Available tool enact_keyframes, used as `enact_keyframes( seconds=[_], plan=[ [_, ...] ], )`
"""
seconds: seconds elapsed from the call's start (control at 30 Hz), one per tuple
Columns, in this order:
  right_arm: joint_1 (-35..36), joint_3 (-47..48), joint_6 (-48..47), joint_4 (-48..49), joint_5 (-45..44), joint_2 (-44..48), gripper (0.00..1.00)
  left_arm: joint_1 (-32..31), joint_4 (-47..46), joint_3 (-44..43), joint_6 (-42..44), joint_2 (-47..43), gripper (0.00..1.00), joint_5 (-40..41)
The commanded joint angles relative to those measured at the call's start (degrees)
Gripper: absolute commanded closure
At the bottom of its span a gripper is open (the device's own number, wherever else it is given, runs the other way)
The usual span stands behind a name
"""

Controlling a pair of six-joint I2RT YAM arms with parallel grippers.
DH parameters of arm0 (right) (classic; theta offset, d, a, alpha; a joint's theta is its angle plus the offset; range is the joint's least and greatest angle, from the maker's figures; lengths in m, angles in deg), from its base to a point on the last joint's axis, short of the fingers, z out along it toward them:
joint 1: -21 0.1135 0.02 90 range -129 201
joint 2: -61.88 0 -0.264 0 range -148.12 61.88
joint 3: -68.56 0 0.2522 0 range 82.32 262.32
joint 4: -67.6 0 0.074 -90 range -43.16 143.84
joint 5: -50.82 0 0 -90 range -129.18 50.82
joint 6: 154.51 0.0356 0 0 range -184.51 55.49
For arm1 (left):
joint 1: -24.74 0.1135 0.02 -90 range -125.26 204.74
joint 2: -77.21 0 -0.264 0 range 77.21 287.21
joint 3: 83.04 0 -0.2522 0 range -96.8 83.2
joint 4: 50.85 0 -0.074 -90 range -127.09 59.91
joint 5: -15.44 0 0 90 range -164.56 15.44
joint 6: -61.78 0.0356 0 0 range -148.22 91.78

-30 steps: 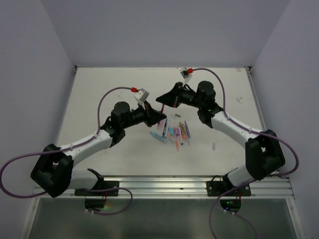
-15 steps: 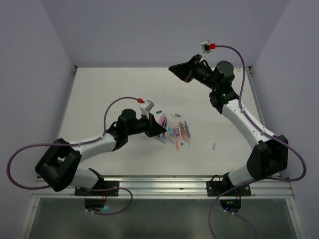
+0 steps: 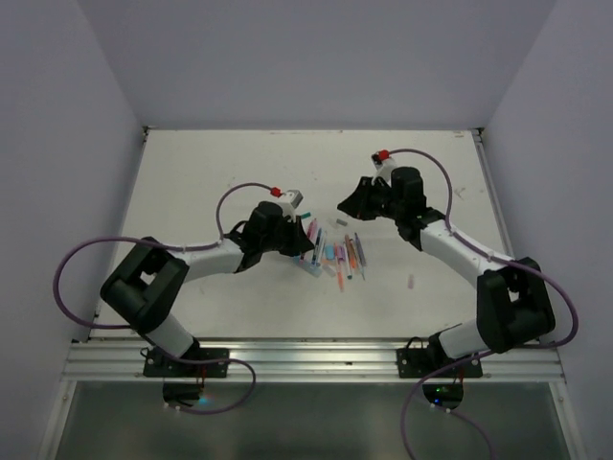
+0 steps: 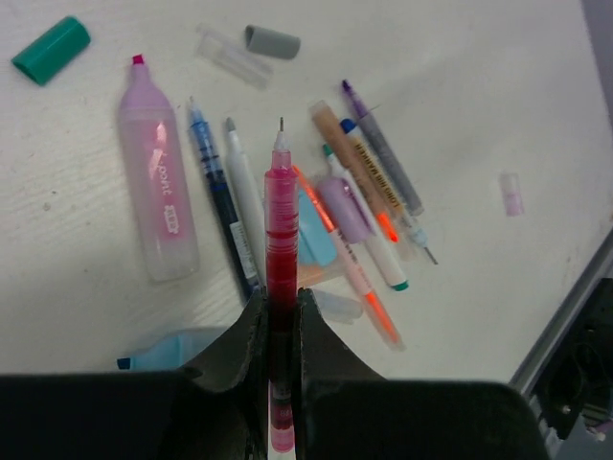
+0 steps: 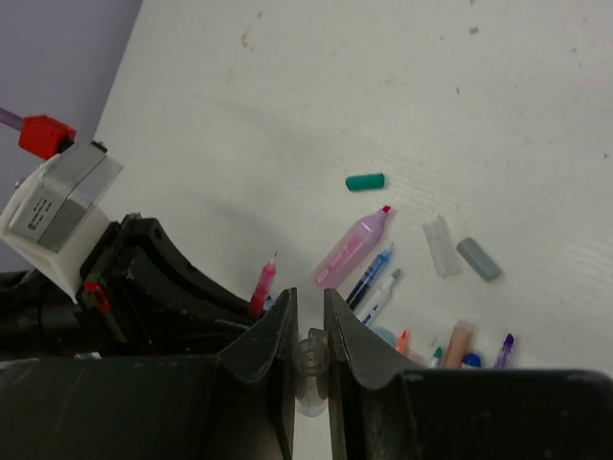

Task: Open the pen caps

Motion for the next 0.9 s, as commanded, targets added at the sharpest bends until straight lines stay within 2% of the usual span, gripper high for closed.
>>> enact_keyframes(
  seconds=[0.0,0.2,0.33,0.47,0.67,0.87],
  plan=[
    [1.0,-2.5,-1.7,1.0,-1.7,1.5,1.00,0.0,3.3,-4.3,2.9,3.7,0.97,3.8],
    [1.8,-5.1,-2.0,1.7,-2.7,1.1,1.00,-0.1,4.4,-6.8,4.5,8.0,0.89,5.7],
    [2.8,-5.8,-1.8,2.0,-2.9,0.4,1.00,-0.1,4.3,-7.2,4.5,8.3,0.76,6.7],
    [4.1,-5.9,-1.8,2.4,-3.4,-0.8,1.00,-0.1,4.8,-7.2,4.8,8.6,0.71,8.1],
    [6.1,-5.4,-1.7,2.4,-5.0,-1.8,1.00,-0.1,5.2,-7.3,4.9,7.6,0.66,7.9],
    [8.0,-4.6,-2.3,1.9,-7.2,-4.3,0.97,-0.1,8.4,-7.3,4.2,2.0,0.55,10.2]
  ],
)
